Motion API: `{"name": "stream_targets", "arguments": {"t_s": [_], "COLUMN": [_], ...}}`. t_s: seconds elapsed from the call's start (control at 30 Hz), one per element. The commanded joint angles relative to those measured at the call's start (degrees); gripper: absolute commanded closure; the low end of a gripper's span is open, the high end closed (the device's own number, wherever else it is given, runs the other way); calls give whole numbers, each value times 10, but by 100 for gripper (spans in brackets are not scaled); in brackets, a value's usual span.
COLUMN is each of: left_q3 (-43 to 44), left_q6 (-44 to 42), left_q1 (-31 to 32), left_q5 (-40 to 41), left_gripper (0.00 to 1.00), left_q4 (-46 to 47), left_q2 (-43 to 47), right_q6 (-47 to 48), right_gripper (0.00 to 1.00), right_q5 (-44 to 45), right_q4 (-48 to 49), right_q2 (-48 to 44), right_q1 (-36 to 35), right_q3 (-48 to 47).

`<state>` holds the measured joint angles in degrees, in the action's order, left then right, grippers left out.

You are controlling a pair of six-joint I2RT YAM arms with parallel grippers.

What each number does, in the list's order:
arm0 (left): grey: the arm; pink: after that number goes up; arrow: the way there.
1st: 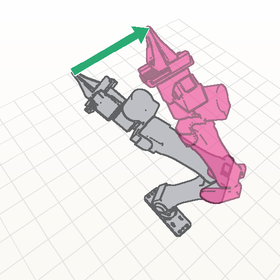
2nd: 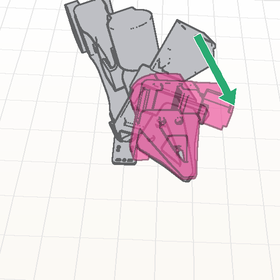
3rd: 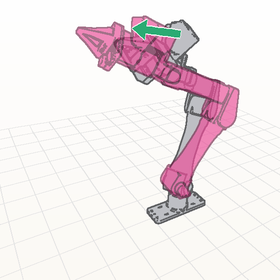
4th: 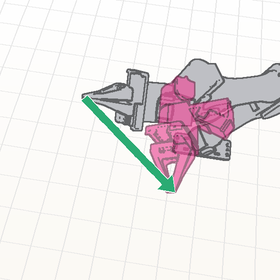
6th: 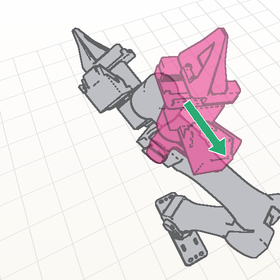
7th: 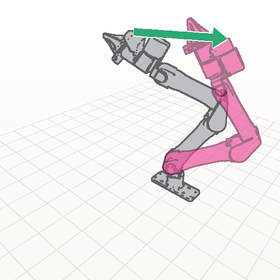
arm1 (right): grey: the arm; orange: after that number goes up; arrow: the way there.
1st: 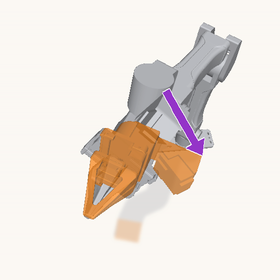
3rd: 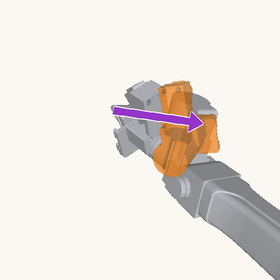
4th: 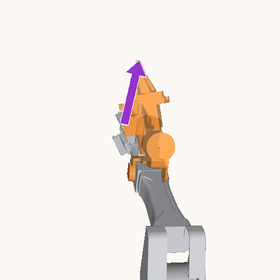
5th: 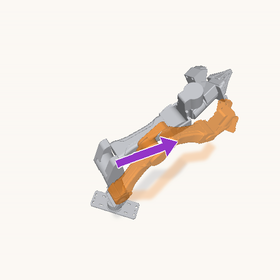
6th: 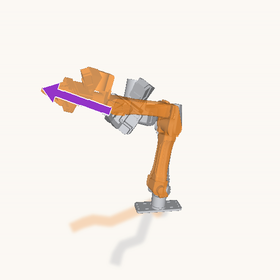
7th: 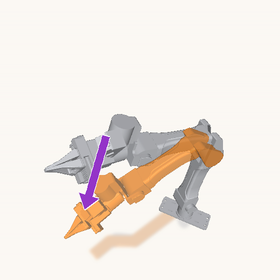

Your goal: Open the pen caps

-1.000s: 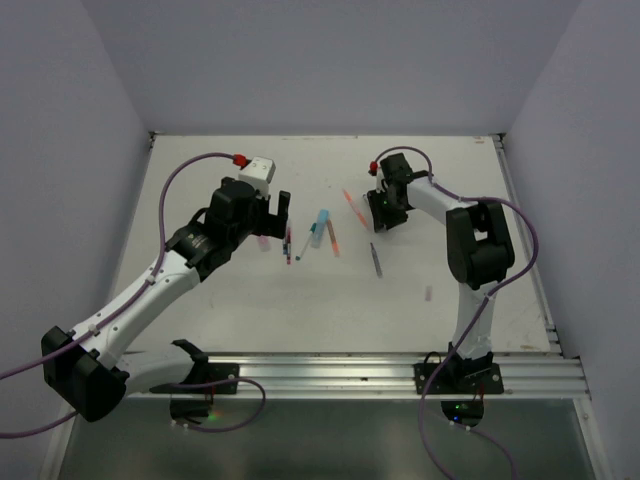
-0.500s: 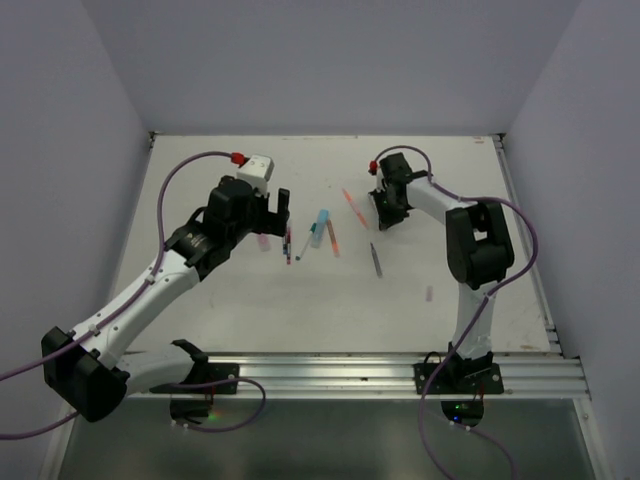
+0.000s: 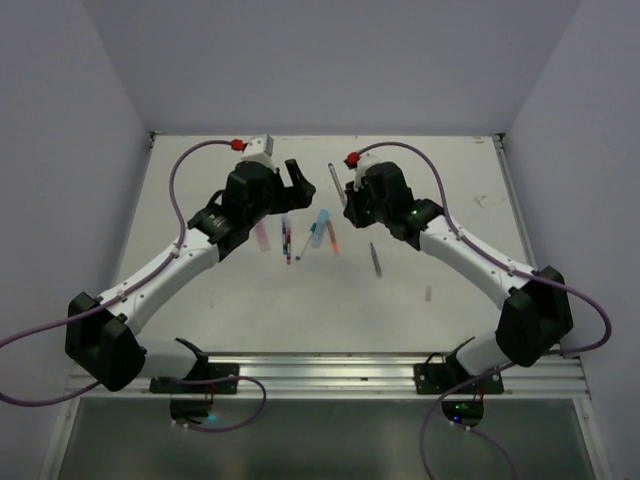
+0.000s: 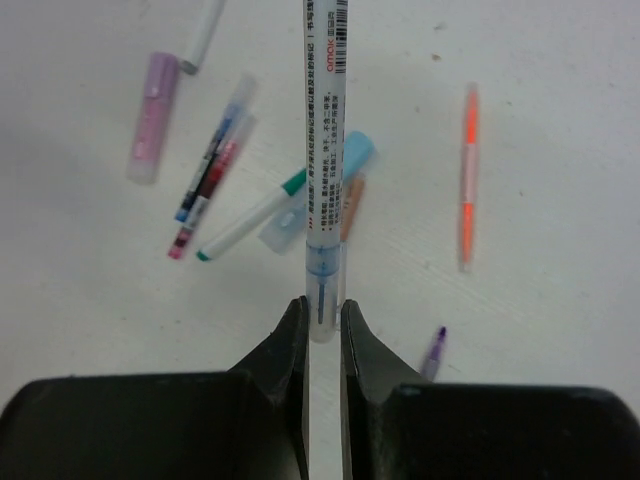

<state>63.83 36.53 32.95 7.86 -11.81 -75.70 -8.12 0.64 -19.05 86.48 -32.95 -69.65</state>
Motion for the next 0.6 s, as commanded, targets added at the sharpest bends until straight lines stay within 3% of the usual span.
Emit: {"name": "stream_targets", "arguments": {"t_s": [0.0, 0.13, 0.23, 0.57], "left_q3": [42, 35, 25, 28], "left_q6": [69, 85, 87, 88], "left_q1": [-4, -3, -3, -2], "left_q5": [-10, -8, -1, -3], "left_gripper": [9, 14, 23, 38], "left_q4": [93, 131, 149, 143], "left_q2": [-16, -30, -32, -65], "right_q6": [-45, -57, -59, -62], "right_gripper": [100, 100, 100, 100], "right_q5": [28, 39, 48, 63], "right_q4": [85, 111, 118, 143], "right_q2": [-39, -53, -54, -61], "right_q1": [-39, -74, -93, -127], "right_q3": [35, 50, 51, 54]}}
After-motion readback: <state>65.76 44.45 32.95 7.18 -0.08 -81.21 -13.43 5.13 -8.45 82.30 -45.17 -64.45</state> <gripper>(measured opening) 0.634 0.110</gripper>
